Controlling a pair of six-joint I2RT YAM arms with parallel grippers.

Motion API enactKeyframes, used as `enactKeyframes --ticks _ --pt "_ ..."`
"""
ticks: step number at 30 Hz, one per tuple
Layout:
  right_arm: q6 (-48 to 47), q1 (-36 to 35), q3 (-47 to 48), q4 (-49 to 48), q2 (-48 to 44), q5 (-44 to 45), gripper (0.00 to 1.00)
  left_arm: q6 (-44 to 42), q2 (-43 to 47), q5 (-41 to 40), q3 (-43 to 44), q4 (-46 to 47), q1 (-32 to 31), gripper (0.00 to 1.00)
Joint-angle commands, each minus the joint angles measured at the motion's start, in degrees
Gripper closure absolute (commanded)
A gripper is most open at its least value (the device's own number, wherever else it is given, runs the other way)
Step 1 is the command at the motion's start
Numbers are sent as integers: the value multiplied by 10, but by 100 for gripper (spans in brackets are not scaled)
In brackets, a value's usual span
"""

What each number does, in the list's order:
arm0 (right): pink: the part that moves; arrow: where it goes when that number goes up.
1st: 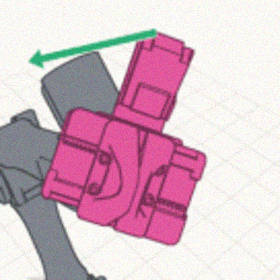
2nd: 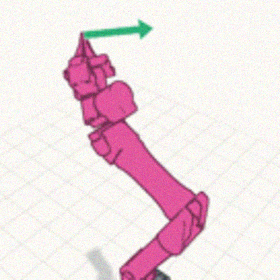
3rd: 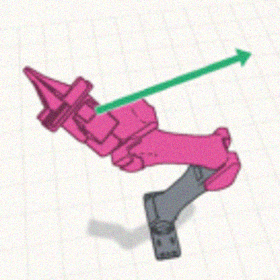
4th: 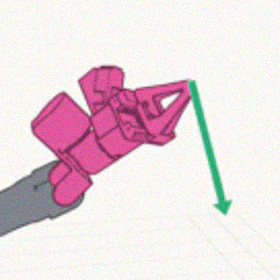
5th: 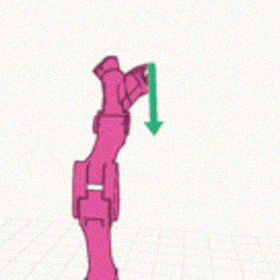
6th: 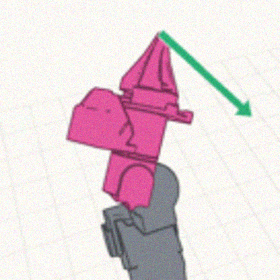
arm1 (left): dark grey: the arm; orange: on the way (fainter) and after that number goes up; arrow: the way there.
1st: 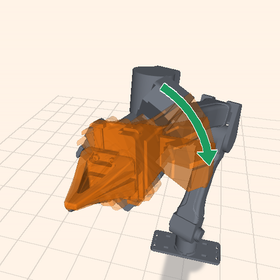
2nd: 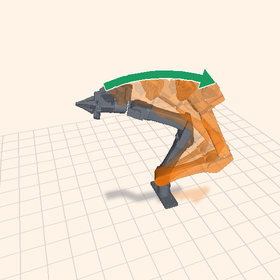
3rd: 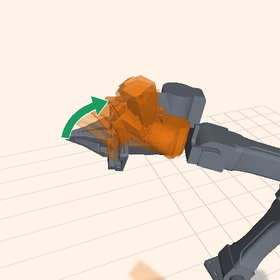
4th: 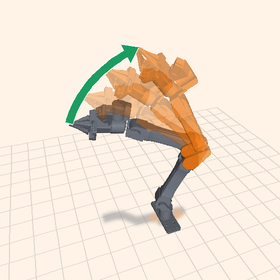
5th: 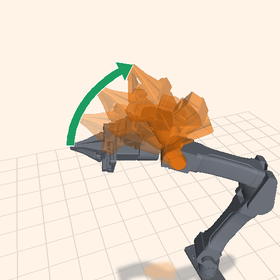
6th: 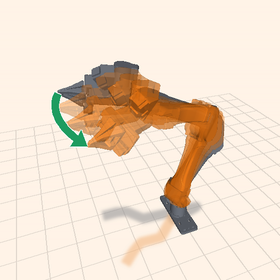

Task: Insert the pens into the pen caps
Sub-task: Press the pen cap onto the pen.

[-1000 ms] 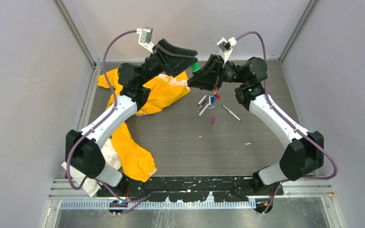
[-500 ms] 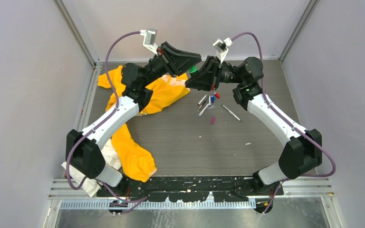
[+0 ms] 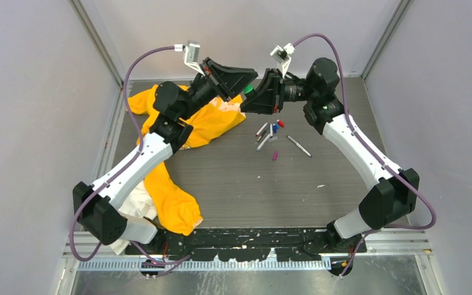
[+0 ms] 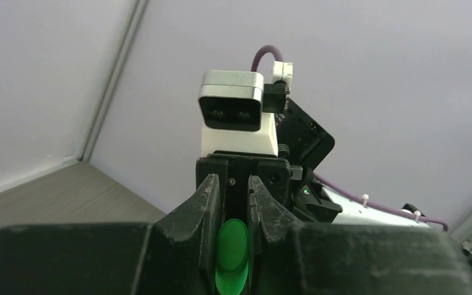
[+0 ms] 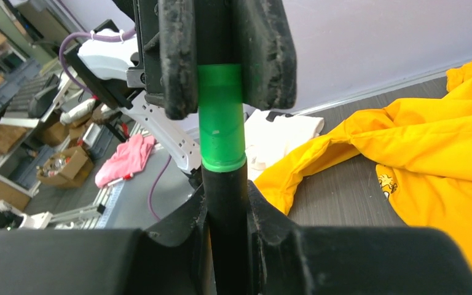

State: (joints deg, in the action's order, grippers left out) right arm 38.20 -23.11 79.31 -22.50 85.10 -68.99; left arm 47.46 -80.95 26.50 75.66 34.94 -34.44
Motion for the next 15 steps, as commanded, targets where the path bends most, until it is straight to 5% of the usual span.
enactKeyframes --ticks 1,9,15 --pt "-103 12 88 125 16 56 99 -60 43 15 -10 -115 -40 99" --pt "-93 -6 157 141 52 66 99 26 19 24 -61 44 -49 99" --pt "-119 -6 208 168 68 94 99 113 10 25 -86 47 -52 99"
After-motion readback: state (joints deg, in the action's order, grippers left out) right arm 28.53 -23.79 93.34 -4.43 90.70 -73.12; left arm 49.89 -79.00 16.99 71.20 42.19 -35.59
